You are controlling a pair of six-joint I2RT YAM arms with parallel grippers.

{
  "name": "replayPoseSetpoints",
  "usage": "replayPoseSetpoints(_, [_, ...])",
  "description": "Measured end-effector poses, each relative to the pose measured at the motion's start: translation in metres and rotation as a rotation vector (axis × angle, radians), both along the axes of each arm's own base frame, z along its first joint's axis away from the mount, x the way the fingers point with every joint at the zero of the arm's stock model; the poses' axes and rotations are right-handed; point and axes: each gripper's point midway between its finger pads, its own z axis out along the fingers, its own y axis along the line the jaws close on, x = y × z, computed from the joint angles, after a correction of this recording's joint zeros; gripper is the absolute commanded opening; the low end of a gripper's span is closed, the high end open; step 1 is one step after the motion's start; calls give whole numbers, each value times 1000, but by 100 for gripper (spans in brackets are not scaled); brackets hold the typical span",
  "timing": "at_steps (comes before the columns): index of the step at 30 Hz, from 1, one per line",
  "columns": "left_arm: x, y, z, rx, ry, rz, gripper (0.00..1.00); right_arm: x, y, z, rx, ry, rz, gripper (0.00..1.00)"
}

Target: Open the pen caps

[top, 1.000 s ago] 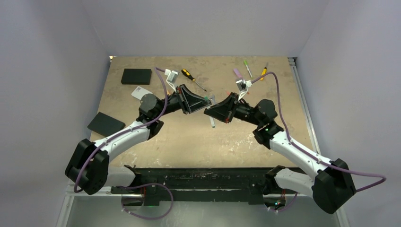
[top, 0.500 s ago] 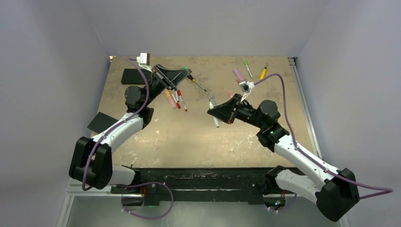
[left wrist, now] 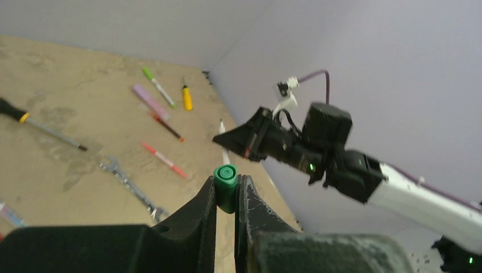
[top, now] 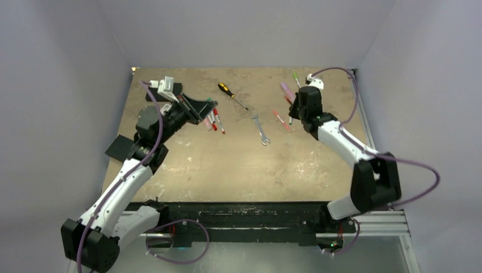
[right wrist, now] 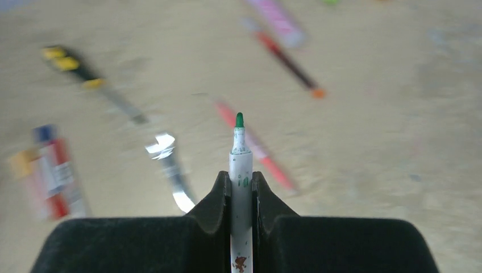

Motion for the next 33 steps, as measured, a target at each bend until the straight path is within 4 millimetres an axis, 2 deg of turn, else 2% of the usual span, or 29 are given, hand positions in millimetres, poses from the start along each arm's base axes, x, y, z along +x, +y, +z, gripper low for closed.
replayPoseSetpoints(2, [-15, 8, -19, 39, 16, 14, 0, 18, -38, -35, -102, 91, -120, 0])
replayPoseSetpoints(4, [-25, 12, -45, 78, 57, 16, 0, 23, -68, -73, -196, 191, -199, 0])
replayPoseSetpoints(6, [-29, 15, -72, 115, 113, 16, 0, 16, -89, -104, -277, 287, -226, 0])
replayPoseSetpoints(9, [-33, 17, -102, 160, 183, 14, 0, 9, -109, -126, -361, 368, -224, 0])
replayPoseSetpoints(12, [-37, 18, -114, 184, 211, 9, 0, 9, -122, -135, -421, 403, -199, 0])
replayPoseSetpoints(22, [-46, 18, -103, 181, 163, -1, 0, 21, -151, -156, -474, 472, -144, 1])
replayPoseSetpoints(26, [-47, 17, -108, 185, 172, -5, 0, 23, -156, -162, -458, 487, -142, 10])
replayPoseSetpoints(33, [-47, 16, -110, 187, 176, -7, 0, 24, -156, -163, -433, 487, -140, 19])
